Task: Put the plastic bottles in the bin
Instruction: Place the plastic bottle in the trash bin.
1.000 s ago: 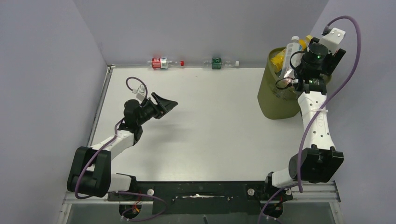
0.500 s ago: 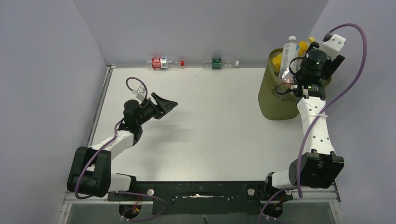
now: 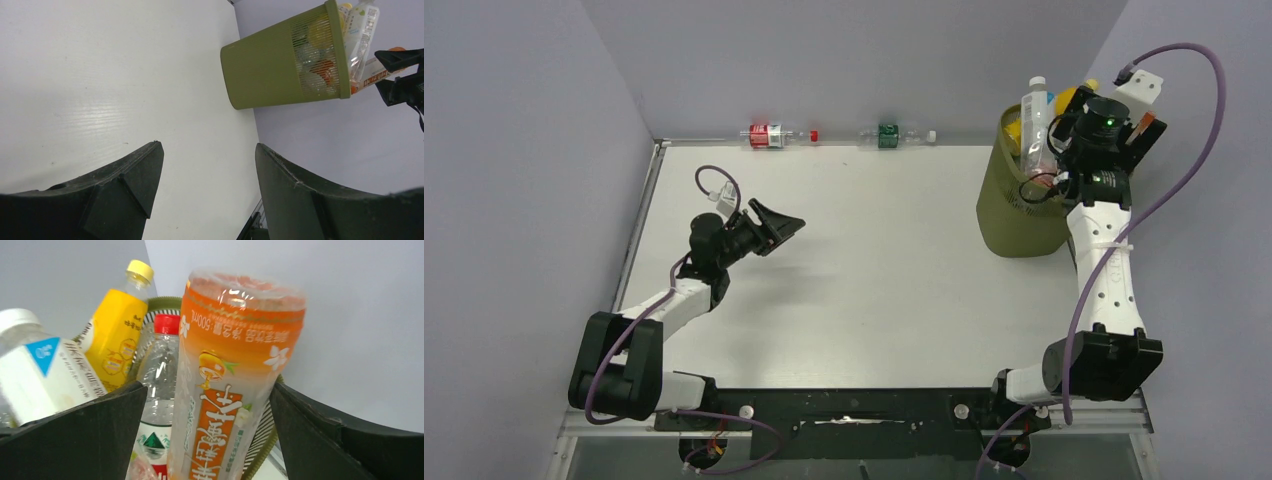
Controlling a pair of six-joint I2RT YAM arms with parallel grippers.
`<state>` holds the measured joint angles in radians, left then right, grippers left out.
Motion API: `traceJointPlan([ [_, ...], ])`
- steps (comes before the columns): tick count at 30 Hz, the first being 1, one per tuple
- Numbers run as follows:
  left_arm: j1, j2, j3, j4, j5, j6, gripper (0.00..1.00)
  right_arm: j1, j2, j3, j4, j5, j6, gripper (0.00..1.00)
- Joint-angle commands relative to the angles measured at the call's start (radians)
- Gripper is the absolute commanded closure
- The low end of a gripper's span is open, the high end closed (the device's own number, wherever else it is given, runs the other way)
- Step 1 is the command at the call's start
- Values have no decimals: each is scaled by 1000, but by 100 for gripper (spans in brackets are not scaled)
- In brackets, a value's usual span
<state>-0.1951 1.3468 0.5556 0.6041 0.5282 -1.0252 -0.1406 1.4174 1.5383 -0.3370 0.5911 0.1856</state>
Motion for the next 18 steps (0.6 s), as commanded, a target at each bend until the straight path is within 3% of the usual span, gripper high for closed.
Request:
traceJointPlan([
  [1, 5, -6, 68, 12, -9, 29, 33, 16, -94, 86, -47, -43, 41, 1],
  [9, 3, -1, 132, -29, -21, 48, 33, 62, -189, 80, -71, -142, 43, 2],
  [13, 3, 31, 194, -53, -31, 64, 33, 237, -195, 96, -44, -165, -10, 2],
  [18, 3, 101, 274, -59, -41, 77, 33, 464, -59, 185, -58, -140, -68, 2],
])
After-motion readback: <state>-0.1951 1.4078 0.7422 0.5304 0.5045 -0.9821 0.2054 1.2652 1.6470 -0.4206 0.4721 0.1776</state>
